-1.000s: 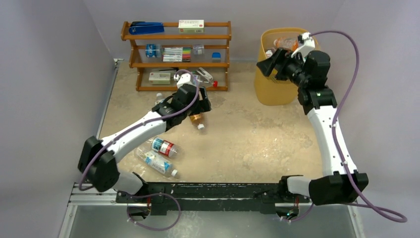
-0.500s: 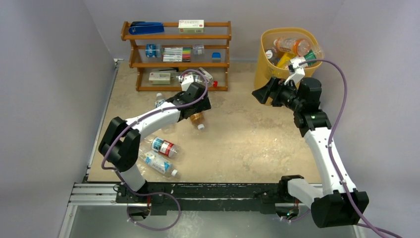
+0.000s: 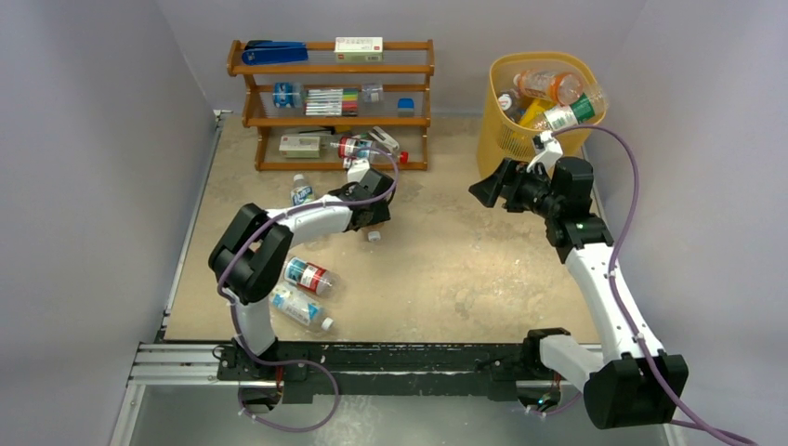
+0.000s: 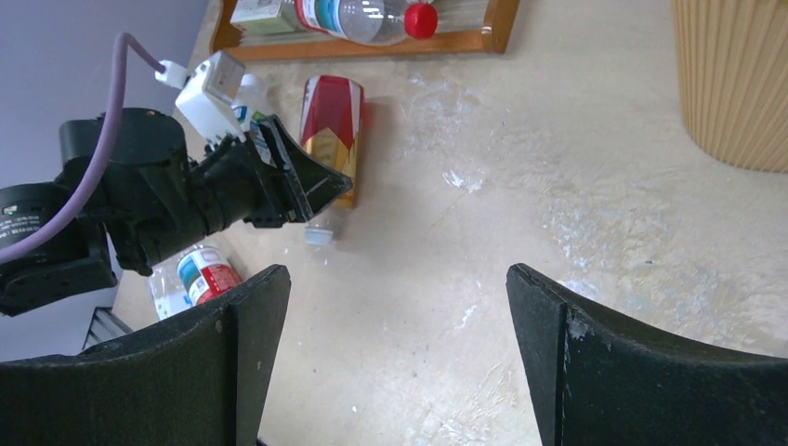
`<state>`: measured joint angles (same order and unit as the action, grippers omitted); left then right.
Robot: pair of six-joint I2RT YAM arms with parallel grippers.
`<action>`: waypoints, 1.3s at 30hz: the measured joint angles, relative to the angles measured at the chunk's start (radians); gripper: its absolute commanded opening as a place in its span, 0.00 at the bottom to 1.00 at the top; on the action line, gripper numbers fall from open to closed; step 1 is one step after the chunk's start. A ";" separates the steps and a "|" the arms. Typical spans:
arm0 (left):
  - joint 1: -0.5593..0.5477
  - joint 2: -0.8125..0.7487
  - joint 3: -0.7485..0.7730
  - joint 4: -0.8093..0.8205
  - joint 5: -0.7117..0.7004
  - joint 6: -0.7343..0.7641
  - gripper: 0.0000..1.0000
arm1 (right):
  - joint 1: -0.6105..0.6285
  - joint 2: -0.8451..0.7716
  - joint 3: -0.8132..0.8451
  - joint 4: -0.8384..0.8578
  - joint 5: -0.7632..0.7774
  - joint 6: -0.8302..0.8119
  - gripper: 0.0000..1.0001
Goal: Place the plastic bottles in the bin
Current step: Pick up the plastic bottle at the center of the board.
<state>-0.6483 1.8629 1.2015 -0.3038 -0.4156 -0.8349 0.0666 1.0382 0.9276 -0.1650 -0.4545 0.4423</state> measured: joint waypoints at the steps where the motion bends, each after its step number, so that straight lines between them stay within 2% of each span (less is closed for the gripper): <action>1: 0.000 -0.003 -0.006 0.011 0.003 0.002 0.46 | 0.000 0.000 -0.007 -0.001 -0.002 0.000 0.89; 8: -0.002 -0.079 -0.097 0.062 0.101 0.020 0.48 | 0.001 0.004 -0.061 0.028 -0.014 0.006 0.89; 14: -0.044 -0.255 -0.191 0.085 0.256 0.070 0.50 | 0.001 0.036 -0.085 0.110 -0.097 0.055 0.90; 22: -0.154 -0.496 -0.279 0.183 0.473 0.116 0.52 | 0.001 0.115 -0.122 0.256 -0.227 0.169 0.91; 27: -0.192 -0.542 -0.286 0.217 0.542 0.123 0.52 | 0.010 0.147 -0.129 0.322 -0.272 0.223 0.93; 39: -0.244 -0.523 -0.286 0.314 0.613 0.115 0.53 | 0.111 0.195 -0.130 0.426 -0.323 0.292 0.94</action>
<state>-0.8925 1.3396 0.9157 0.0097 0.1974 -0.7197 0.1780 1.2331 0.7979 0.2615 -0.7780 0.7345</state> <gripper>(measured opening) 0.595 0.933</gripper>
